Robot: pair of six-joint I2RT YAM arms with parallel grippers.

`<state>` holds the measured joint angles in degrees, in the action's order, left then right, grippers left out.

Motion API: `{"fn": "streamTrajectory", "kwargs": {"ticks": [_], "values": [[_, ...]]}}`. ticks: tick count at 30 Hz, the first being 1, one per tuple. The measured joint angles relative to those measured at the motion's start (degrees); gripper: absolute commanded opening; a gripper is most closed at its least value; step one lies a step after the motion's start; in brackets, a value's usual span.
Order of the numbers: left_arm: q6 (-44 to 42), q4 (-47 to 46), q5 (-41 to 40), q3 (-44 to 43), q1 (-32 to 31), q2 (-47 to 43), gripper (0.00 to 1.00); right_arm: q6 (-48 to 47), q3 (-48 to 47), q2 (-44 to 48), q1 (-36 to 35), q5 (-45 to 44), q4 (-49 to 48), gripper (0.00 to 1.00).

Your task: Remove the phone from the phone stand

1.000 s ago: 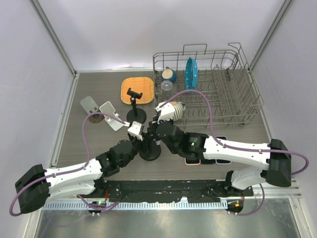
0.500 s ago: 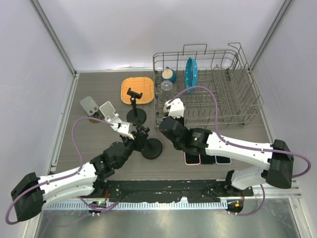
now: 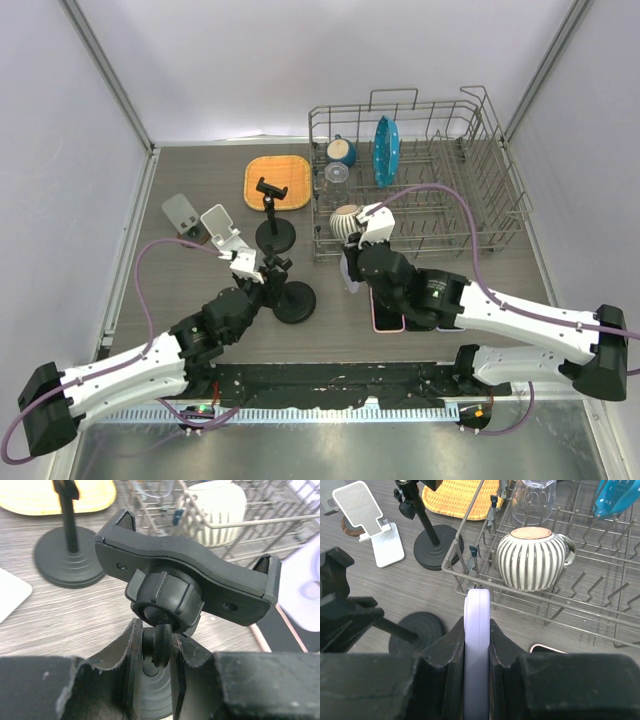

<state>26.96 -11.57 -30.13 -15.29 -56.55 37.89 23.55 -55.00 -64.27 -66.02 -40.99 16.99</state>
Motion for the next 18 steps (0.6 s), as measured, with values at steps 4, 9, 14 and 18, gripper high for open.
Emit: {"fn": "streamTrajectory", "kwargs": {"ticks": [4, 9, 14, 18], "values": [[-3.15, 4.02, -4.79, -2.23, 0.15, 1.75, 0.00, -1.92, 2.82, 2.80, 0.00, 1.14, -1.60, 0.01], [-6.49, 4.79, -6.80, -5.33, 4.24, 7.72, 0.00, -3.54, 4.57, 4.50, 0.00, 1.55, -2.51, 0.01], [-6.99, 0.04, -4.55, -7.19, 14.47, 14.34, 0.00, -4.50, 6.10, 7.15, -0.02, 1.68, -3.56, 0.01], [-8.22, -3.21, -2.89, -8.15, 20.04, 17.94, 0.00, -5.25, 7.37, 9.29, -0.02, 1.42, -3.74, 0.01]]}}
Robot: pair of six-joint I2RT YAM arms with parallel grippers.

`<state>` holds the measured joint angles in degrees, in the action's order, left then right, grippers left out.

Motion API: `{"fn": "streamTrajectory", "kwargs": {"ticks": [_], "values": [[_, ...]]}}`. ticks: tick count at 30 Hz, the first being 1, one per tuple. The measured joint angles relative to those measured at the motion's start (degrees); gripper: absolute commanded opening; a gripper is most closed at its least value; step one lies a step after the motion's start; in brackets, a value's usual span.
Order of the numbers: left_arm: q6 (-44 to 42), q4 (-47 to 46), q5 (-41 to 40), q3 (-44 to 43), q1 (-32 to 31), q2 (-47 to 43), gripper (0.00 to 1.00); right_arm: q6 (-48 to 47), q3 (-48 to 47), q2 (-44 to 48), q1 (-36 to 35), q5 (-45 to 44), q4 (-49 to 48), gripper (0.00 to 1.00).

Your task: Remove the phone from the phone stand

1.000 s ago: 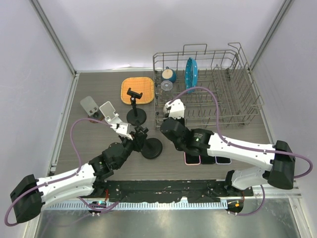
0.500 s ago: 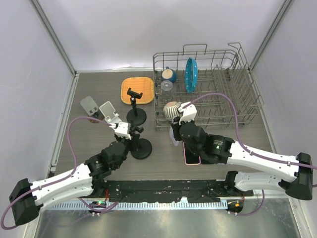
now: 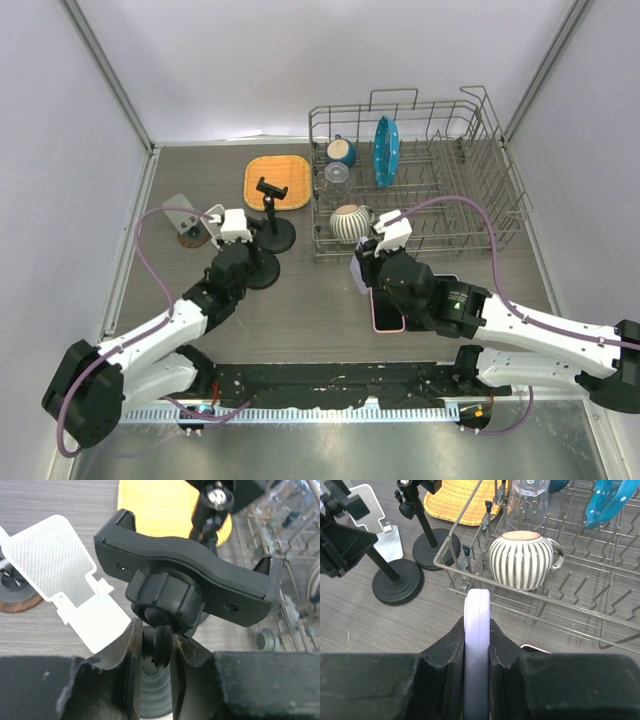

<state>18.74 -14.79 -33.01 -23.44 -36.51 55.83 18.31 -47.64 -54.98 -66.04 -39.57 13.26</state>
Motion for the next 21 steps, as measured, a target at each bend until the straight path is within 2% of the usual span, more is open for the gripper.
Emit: {"fn": "streamTrajectory", "kwargs": {"ticks": [12, 21], "values": [[-2.67, -9.62, 4.04, -10.21, 11.82, 17.86, 0.00, -1.25, 1.68, 2.93, 0.00, -1.20, -0.35, 0.01], [-4.46, -10.10, 5.25, -11.50, 13.64, 19.82, 0.00, -1.75, 2.93, 6.40, 0.00, -2.84, -0.42, 0.01]]}}
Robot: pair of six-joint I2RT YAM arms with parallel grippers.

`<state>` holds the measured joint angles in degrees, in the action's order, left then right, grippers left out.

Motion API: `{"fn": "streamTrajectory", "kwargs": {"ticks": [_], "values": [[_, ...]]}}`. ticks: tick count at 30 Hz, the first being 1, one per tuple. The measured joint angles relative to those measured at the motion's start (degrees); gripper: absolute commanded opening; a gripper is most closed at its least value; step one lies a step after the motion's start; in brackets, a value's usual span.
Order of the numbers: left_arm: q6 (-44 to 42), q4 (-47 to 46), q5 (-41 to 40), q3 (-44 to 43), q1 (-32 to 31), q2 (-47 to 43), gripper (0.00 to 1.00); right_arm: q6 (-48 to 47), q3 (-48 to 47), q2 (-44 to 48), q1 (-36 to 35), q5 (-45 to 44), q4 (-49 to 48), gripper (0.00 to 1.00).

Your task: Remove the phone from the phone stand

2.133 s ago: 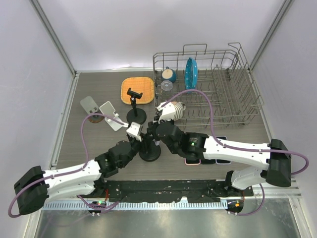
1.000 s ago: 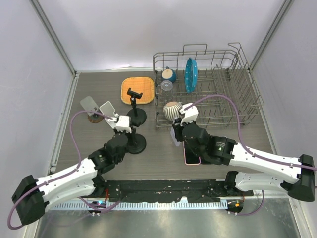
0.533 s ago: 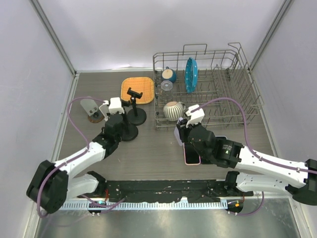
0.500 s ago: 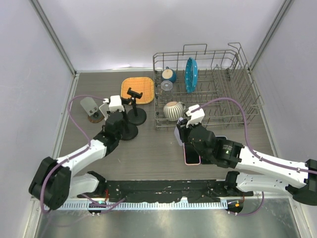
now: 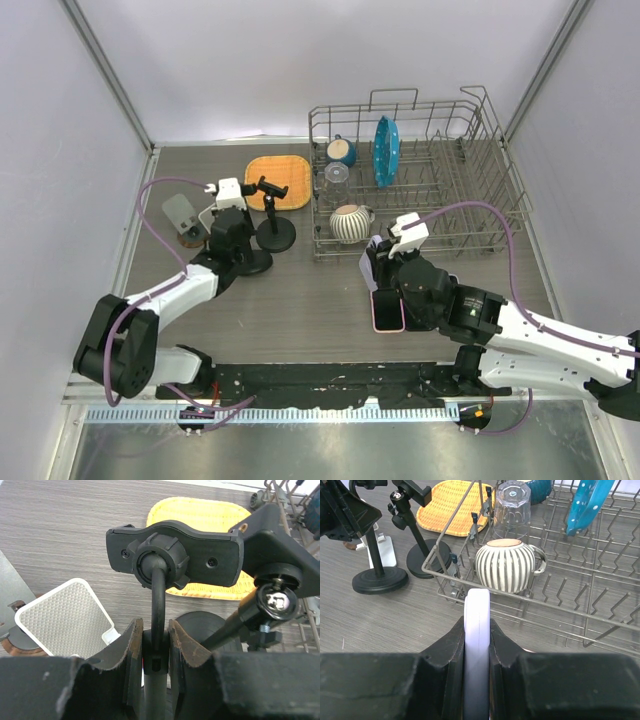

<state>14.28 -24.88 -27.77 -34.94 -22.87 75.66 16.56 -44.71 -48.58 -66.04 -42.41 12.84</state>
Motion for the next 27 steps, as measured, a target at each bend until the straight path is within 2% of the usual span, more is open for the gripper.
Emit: {"fn": "streamTrajectory", "kwargs": {"ticks": [5, 12, 17, 20, 27], "values": [[0.04, 1.79, 2.60, 1.38, -0.50, -3.21, 0.04, 0.02, 0.22, -0.04, 0.00, 0.00, -0.02, 0.01], [1.68, 8.74, 5.01, 5.95, -2.32, -13.66, 0.23, 0.07, 0.37, -0.07, 0.00, 0.13, -0.04, 0.01], [4.09, 13.73, 6.08, 8.26, -2.64, -19.78, 0.28, 0.11, 0.37, -0.09, 0.00, 0.57, -0.07, 0.01], [5.27, 15.80, 7.04, 8.37, -2.71, -21.20, 0.30, 0.26, 0.39, -0.09, 0.00, 0.76, -0.07, 0.01], [7.39, 17.97, 10.23, 7.98, -3.56, -20.85, 0.45, 0.68, 0.39, -0.07, 0.00, 1.01, -0.07, 0.01]]}}
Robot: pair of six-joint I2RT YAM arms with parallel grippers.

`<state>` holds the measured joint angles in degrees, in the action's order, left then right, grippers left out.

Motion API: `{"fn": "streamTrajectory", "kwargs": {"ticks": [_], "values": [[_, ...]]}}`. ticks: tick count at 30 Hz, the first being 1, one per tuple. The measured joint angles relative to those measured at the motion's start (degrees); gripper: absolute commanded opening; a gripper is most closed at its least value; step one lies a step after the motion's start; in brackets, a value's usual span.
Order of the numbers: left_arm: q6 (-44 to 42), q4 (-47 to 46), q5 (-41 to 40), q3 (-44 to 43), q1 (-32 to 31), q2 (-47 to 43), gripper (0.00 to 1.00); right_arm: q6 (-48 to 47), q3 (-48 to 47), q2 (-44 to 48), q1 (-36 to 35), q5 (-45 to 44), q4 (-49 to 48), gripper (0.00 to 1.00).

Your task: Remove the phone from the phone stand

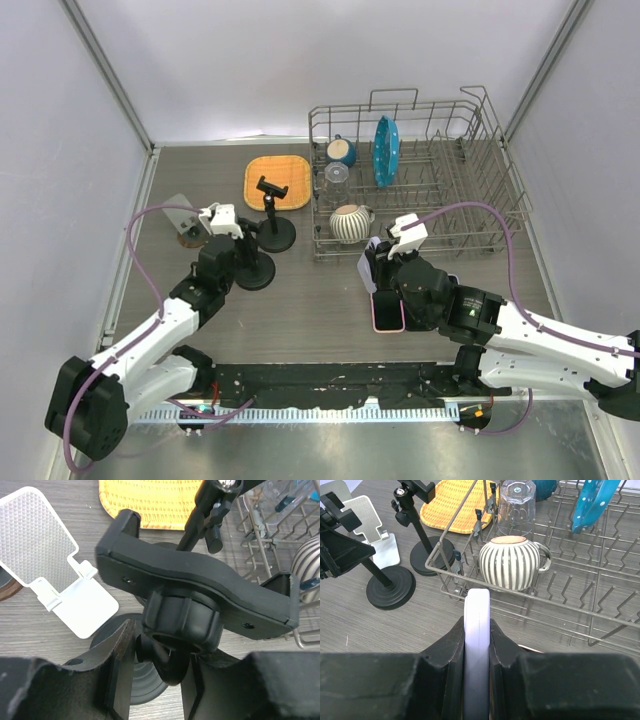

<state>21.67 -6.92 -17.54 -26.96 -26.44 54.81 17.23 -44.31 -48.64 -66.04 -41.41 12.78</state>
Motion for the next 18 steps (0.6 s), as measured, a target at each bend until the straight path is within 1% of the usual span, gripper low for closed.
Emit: {"fn": "streamTrajectory", "kwargs": {"ticks": [2, 3, 5, 6, 9, 14, 18], "values": [[0.66, 0.85, 0.48, -0.02, -0.15, 0.42, 0.49, 0.09, -0.02, 0.00, 0.00, 0.00, 0.00, 0.01], [0.85, 1.27, 0.74, -0.02, -0.20, 0.48, 0.53, 0.11, -0.02, 0.00, 0.00, 0.00, 0.02, 0.01], [1.11, 1.79, 1.05, -0.02, -0.24, 0.44, 0.58, 0.17, -0.02, 0.00, 0.00, 0.00, 0.04, 0.01], [1.42, 2.08, 1.14, -0.09, -0.26, 0.33, 0.62, 0.22, -0.02, 0.00, 0.00, 0.00, 0.04, 0.01], [1.97, 3.50, 1.40, -0.48, -0.35, -0.68, 0.69, 0.26, -0.04, -0.13, 0.00, 0.00, 0.07, 0.01], [2.40, 7.13, 2.16, -2.40, -0.68, -5.42, 0.80, 0.83, -0.70, -1.31, 0.00, -0.02, 0.76, 0.01], [2.43, 9.70, 2.36, -4.94, -2.45, -9.99, 0.91, 2.56, -3.08, -3.98, 0.00, -0.07, 3.02, 0.01]]}}
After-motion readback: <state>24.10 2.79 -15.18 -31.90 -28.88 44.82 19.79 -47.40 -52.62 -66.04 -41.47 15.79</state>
